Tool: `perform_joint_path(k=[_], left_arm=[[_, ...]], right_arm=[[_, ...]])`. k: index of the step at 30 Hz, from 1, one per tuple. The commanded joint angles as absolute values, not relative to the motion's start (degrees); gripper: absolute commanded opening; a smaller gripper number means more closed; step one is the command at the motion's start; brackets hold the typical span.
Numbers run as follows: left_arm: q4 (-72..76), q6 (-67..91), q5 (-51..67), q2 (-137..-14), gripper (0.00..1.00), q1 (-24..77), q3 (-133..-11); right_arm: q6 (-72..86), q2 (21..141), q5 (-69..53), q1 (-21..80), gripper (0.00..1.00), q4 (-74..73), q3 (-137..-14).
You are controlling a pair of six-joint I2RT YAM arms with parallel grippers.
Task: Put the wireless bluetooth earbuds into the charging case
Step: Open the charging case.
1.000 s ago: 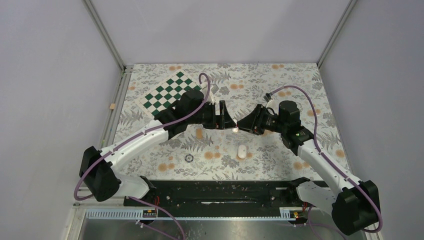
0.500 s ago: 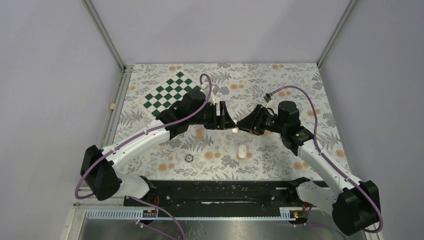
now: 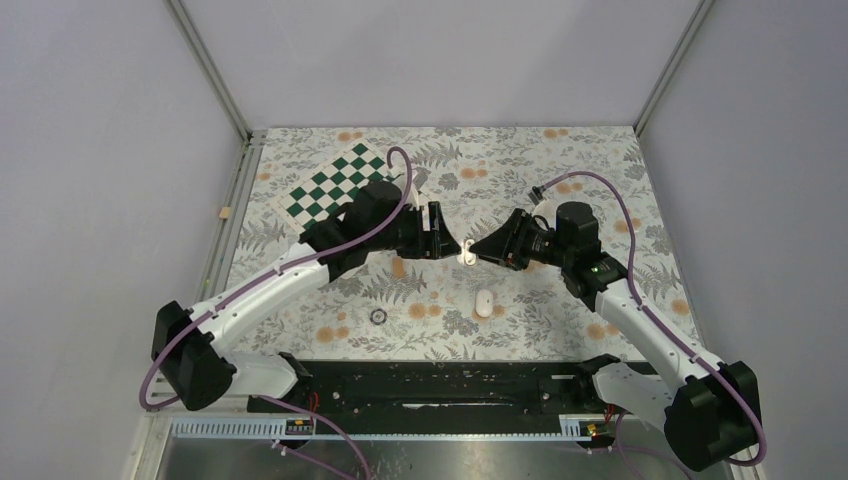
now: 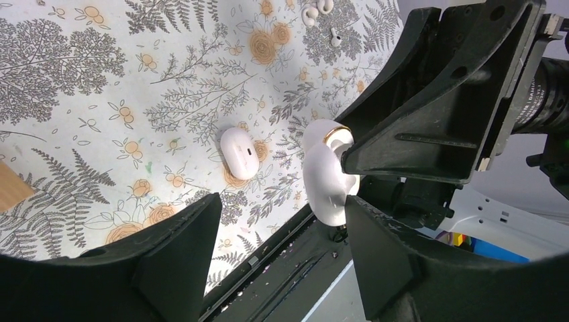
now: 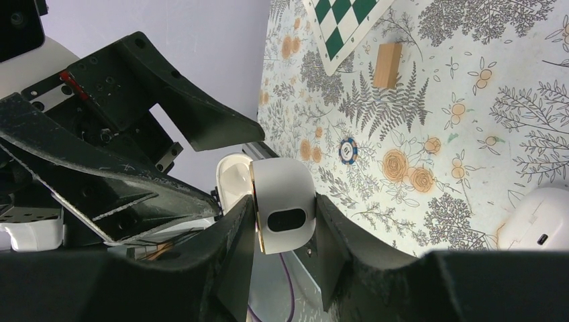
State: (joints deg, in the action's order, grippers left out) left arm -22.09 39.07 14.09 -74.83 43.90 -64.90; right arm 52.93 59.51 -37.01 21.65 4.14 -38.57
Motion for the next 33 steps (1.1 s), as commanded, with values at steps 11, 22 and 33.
perform_joint_path(k=[11,22,33], left_arm=[[-1.3,46.6,27.7,-63.8,0.56,37.6,-53.3],[-2.1,44.6,28.7,-58.9,0.75,33.6,-49.8],[15.6,56.5,38.0,-64.6,0.8,32.8,-45.0]], right_arm=[[56.1,60.0,-40.5,22.1,0.09,11.7,-40.0],[62.0,62.8,-43.9,22.1,0.09,22.3,-37.2],[65.3,65.3,-44.2,23.4,0.08,27.8,-38.3]])
